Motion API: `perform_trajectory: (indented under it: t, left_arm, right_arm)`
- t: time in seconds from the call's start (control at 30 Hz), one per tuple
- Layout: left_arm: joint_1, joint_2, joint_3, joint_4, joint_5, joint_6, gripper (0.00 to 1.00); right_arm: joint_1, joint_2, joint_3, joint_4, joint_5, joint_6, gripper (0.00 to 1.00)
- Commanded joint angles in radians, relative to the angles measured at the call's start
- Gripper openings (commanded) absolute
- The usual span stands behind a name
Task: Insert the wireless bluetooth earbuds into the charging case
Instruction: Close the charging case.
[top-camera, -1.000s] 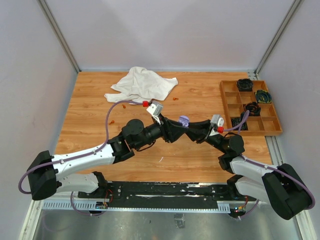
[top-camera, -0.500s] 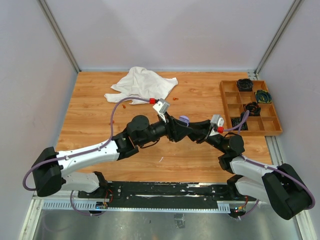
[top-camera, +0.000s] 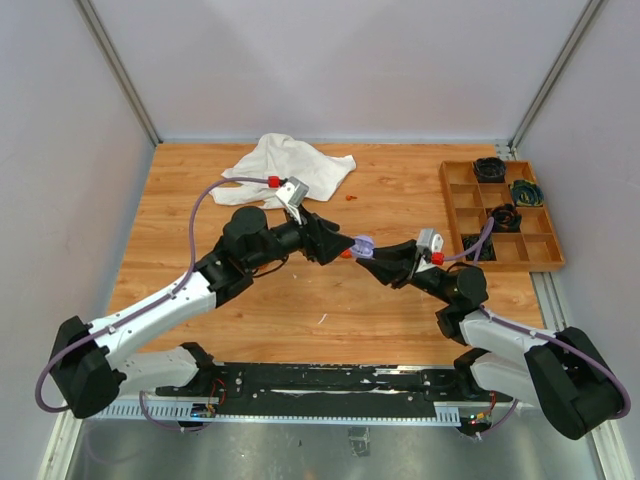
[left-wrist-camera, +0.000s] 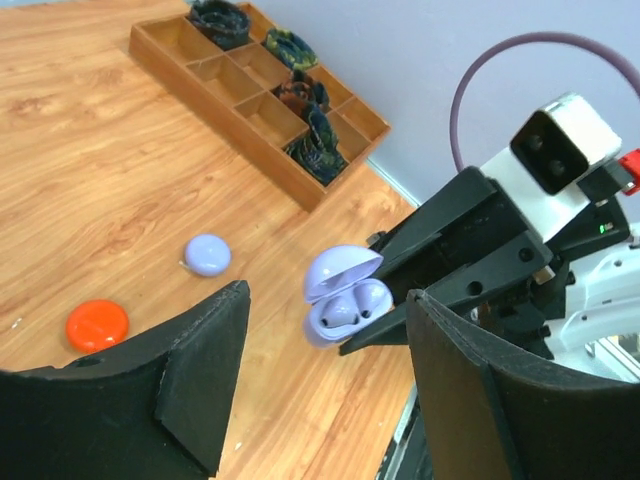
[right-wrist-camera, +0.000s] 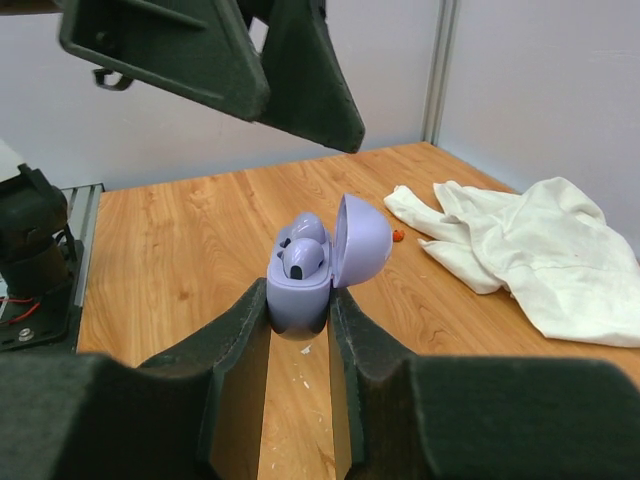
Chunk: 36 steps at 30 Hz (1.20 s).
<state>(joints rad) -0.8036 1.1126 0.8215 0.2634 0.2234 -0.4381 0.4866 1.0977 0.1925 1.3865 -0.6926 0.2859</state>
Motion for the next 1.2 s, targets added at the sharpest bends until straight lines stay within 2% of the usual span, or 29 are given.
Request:
perform_trajectory:
  t: [0.0, 0.2, 0.37, 0.5, 0.7, 0.97, 1.07, 1.17]
  left_arm:
    - [0.071, 0.035, 0.025, -0.022, 0.241, 0.005, 0.69]
    - [0.132, 0.125, 0.016, 0.117, 0.453, -0.092, 0.69]
    - [0.135, 0.174, 0.018, 0.211, 0.561, -0.138, 0.68]
    - [0.136, 0.179, 0.004, 0.276, 0.610, -0.172, 0.65]
    - [0.135, 0.175, 0.001, 0.288, 0.650, -0.180, 0.63]
    - [0.135, 0.139, -0.013, 0.257, 0.603, -0.139, 0.62]
    - [0.136, 0.105, -0.010, 0.149, 0.472, -0.076, 0.62]
    - [0.138, 0.059, -0.023, 0.027, 0.256, -0.030, 0.65]
  right_arm:
    - [-0.026, -0.001, 0.048, 0.012, -0.078, 0.021, 0.03]
    - [-0.026, -0.001, 0.077, -0.028, -0.143, 0.039, 0.04]
    - [-0.027, 0.001, 0.085, -0.044, -0.160, 0.048, 0.04]
    - [-0.026, 0.002, 0.089, -0.058, -0.165, 0.049, 0.04]
    - [-0.026, 0.011, 0.089, -0.069, -0.160, 0.054, 0.04]
    - [-0.028, 0.016, 0.092, -0.134, -0.151, 0.070, 0.03]
    - [-0.037, -0.007, 0.111, -0.291, -0.124, 0.070, 0.03]
    - [-0.048, -0.058, 0.136, -0.519, -0.069, 0.053, 0.03]
